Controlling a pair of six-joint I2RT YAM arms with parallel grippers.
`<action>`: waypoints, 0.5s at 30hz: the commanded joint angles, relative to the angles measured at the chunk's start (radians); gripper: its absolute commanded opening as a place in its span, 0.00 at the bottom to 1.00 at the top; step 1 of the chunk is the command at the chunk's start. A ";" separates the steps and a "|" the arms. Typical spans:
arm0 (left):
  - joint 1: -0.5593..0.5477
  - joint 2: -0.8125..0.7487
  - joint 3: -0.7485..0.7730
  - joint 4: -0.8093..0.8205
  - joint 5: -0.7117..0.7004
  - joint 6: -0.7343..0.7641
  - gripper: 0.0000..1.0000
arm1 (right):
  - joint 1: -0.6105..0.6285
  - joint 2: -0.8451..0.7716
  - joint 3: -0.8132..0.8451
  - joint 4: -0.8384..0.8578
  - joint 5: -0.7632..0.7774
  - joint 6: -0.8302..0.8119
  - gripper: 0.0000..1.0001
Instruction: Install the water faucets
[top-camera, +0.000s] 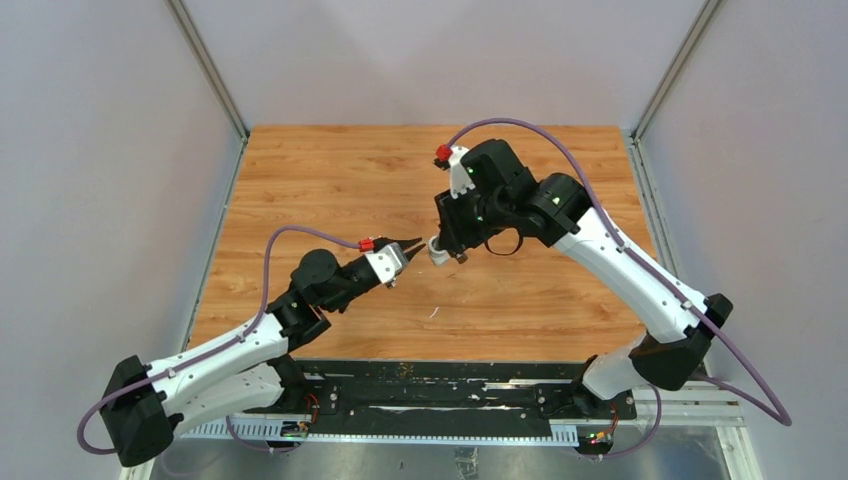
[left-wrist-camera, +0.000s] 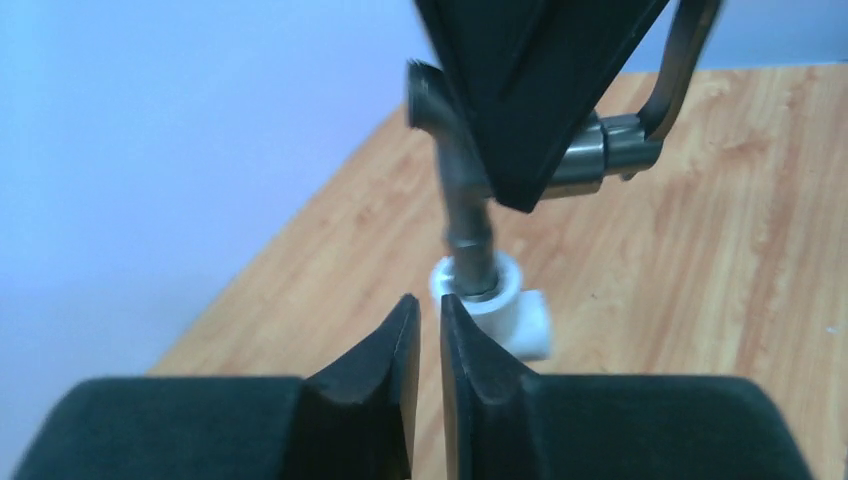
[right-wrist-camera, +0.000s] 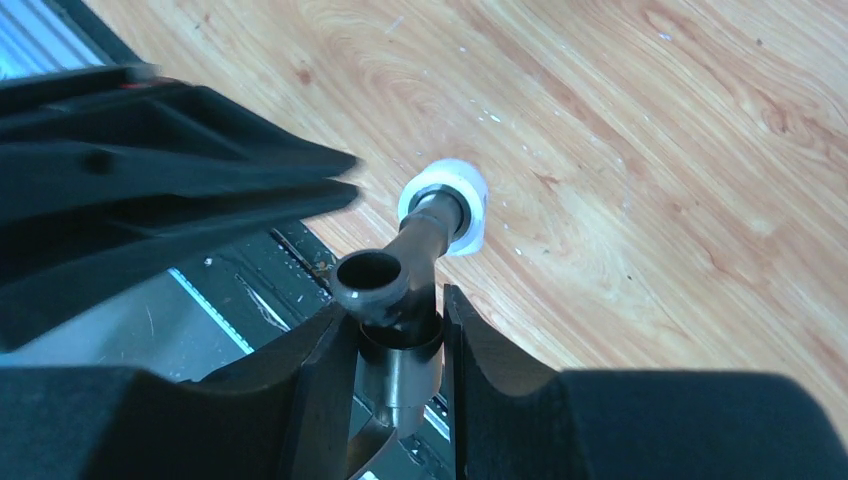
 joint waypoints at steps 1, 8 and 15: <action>-0.001 -0.069 -0.040 0.089 0.004 -0.018 0.25 | -0.086 -0.119 -0.109 0.150 -0.014 0.017 0.00; -0.001 -0.214 -0.053 -0.035 -0.122 -0.193 1.00 | -0.289 -0.248 -0.394 0.422 -0.280 0.098 0.00; 0.000 -0.255 0.011 -0.322 -0.605 -0.573 1.00 | -0.482 -0.259 -0.725 0.843 -0.694 0.329 0.00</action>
